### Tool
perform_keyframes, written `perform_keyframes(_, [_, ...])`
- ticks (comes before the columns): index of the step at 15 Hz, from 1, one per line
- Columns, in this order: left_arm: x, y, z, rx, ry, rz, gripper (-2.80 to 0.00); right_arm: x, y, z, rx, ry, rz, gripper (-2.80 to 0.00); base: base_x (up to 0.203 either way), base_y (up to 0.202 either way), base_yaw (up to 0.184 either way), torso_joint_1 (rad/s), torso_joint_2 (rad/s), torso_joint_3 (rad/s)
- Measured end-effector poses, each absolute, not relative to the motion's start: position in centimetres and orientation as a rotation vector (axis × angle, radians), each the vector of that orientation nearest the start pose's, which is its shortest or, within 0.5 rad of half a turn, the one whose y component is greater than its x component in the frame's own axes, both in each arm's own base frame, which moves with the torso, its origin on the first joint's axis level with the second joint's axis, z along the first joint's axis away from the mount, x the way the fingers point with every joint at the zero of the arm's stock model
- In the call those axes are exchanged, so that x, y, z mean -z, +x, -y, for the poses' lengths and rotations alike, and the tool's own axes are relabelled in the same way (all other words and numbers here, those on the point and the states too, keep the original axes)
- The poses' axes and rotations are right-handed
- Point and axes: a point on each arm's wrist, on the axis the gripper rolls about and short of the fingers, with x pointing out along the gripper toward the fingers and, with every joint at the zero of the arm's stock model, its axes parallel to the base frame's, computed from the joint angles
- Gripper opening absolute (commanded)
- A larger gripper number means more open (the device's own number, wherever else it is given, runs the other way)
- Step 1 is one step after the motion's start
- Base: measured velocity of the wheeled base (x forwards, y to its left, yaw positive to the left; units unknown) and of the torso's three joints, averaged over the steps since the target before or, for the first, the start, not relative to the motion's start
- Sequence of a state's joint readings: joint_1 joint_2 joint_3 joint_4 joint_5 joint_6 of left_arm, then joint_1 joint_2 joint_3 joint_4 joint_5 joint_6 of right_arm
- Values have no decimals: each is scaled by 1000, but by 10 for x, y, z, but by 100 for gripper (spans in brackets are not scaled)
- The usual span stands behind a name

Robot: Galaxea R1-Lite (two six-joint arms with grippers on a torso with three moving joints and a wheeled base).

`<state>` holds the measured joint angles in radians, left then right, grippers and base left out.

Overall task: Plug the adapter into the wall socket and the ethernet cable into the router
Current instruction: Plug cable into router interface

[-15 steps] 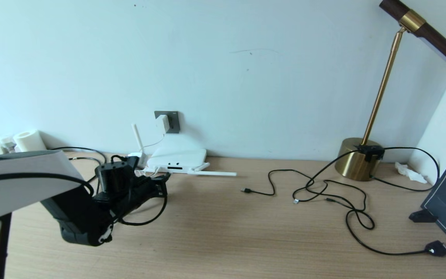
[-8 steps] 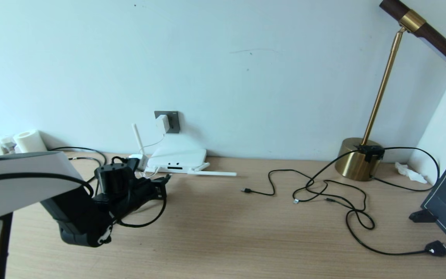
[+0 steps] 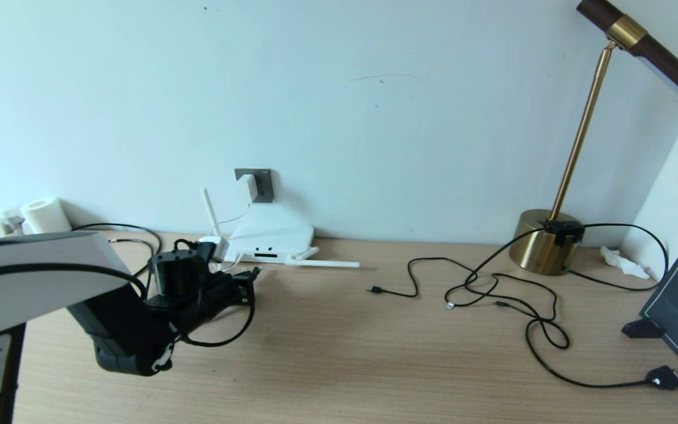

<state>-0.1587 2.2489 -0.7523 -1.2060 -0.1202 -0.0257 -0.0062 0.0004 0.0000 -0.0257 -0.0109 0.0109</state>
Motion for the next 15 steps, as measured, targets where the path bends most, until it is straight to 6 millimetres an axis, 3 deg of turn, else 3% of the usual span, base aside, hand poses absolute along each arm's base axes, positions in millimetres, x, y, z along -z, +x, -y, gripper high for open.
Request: perform_keyframes(15, [-46,384,65,252,-9,-267,-280,-78,-23,0,17,11,26,-280,0,0,0,0,0,0])
